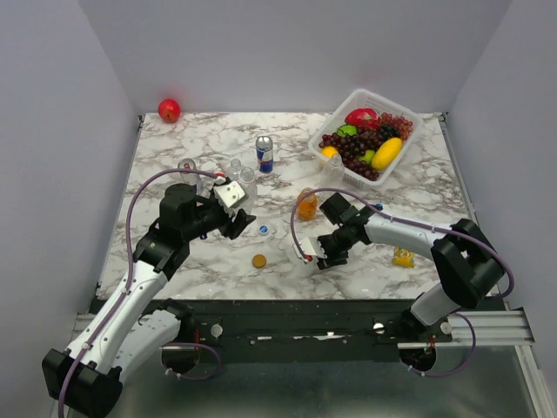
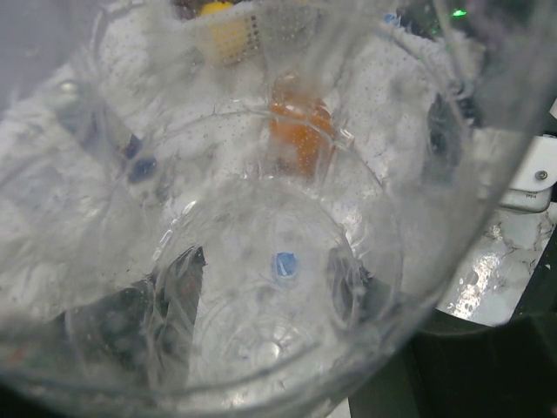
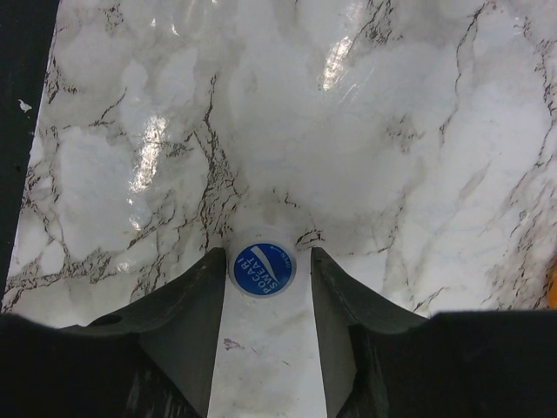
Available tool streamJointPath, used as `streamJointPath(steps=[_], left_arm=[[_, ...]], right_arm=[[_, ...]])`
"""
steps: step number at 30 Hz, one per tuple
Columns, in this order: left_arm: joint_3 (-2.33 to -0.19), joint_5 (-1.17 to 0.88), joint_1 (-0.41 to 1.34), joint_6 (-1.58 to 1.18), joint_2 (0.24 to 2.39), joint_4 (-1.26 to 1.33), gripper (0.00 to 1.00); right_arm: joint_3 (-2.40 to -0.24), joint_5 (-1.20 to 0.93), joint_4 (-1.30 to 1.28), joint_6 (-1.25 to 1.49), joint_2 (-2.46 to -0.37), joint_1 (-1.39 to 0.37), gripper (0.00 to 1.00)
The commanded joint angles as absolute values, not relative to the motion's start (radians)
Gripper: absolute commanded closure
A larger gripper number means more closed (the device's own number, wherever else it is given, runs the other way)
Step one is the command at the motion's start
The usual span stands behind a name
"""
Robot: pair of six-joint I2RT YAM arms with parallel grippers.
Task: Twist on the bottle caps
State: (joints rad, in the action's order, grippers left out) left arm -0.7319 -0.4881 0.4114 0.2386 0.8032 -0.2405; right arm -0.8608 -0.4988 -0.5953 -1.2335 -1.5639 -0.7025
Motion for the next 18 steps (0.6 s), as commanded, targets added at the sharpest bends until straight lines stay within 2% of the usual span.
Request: streamJointPath(steps=[1, 9, 14, 18], left_arm=[[-0.719, -0.512, 0.402, 0.242, 0.793, -0.222, 1.00], [-0.703, -0.529, 0.399, 0.250, 0.805, -0.209, 1.00], [-0.693, -0.555, 0.399, 0.256, 0.825, -0.192, 1.00], [-0.699, -0.609, 0.420, 0.282, 0.888, -0.164, 1.00]], right_arm=[[-0.838, -0.466, -0.578, -1.269, -1.578, -0.712, 0.50], [-0.818, -0.463, -0.577, -1.279, -1.575, -0.712, 0.56], [-0.834, -0.480, -0.586, -1.264, -1.542, -0.712, 0.69], [-0.902, -0.486, -0.673, -1.134, -1.422, -0.703, 0.73]])
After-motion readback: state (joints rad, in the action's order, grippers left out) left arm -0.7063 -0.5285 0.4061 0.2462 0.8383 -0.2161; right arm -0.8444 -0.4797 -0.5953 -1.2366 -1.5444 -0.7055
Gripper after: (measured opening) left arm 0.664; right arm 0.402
